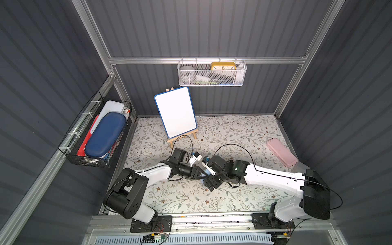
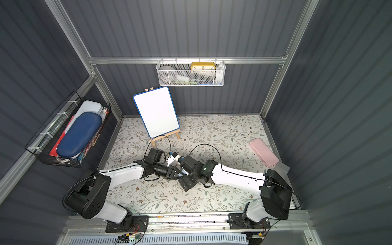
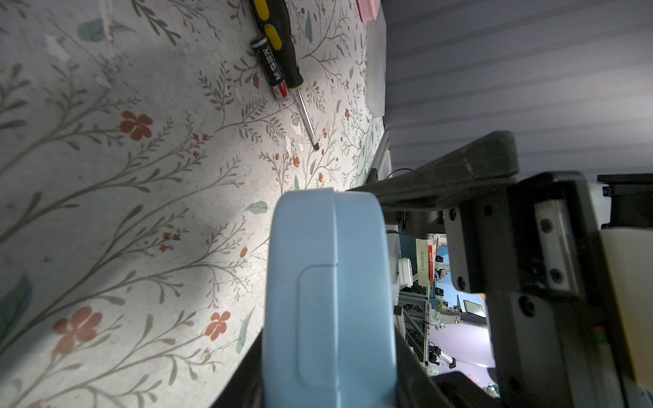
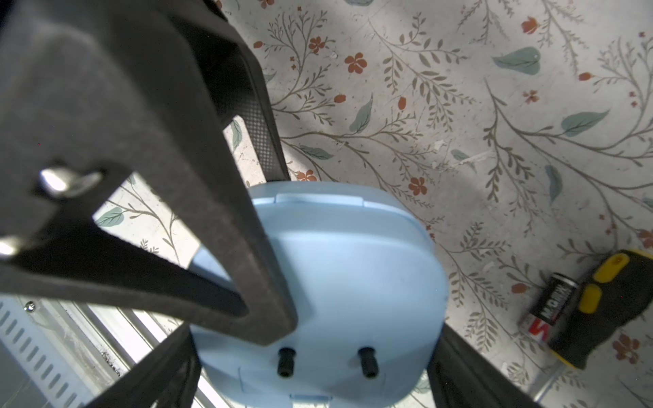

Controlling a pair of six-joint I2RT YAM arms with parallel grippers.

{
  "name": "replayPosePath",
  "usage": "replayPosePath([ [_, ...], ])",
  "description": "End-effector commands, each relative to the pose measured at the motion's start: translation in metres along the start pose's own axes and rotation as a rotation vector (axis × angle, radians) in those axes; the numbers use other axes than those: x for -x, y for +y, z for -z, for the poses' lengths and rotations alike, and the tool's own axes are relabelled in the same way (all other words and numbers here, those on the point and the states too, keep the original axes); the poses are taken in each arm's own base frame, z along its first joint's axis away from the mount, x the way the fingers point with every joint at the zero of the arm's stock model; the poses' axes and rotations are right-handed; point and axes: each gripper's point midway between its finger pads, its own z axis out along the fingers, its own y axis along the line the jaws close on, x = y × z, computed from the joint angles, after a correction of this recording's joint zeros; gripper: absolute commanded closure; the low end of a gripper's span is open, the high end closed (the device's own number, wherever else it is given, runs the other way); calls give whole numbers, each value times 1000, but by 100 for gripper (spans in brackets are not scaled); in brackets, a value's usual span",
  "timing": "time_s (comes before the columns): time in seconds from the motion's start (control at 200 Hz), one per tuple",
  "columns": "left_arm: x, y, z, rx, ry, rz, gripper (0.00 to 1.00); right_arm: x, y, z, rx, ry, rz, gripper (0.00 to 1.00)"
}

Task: Remove the battery from the alarm
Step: Adjust the alarm at the center of the board.

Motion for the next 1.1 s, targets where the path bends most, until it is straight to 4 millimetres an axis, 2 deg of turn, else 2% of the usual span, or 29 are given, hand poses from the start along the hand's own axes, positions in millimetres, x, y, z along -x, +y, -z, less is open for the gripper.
replayPosePath([
  [0.0,2,-2,1,16,-5,-40,77,10,8,3,28,-36,10,23],
  [0.185,12,-6,3,33,-31,-62,100,12,9,3,22,-32,-2,15],
  [0.44,33,-6,11,126,-96,-77,100,0,1,4,-5,-25,-25,6],
  [0.485,36,-3,12,147,-101,-71,100,0,-1,6,-11,-37,-35,1],
  [0.69,45,10,15,223,-115,-28,100,3,-8,21,-33,-93,-50,1],
  [0.865,54,13,20,264,-131,5,100,-3,-18,37,-72,-113,-64,1],
  [1.016,60,17,24,307,-141,127,100,-5,-49,55,-279,-149,-51,1],
  [1.096,63,14,28,321,-156,190,100,0,-76,68,-473,-194,-49,1],
])
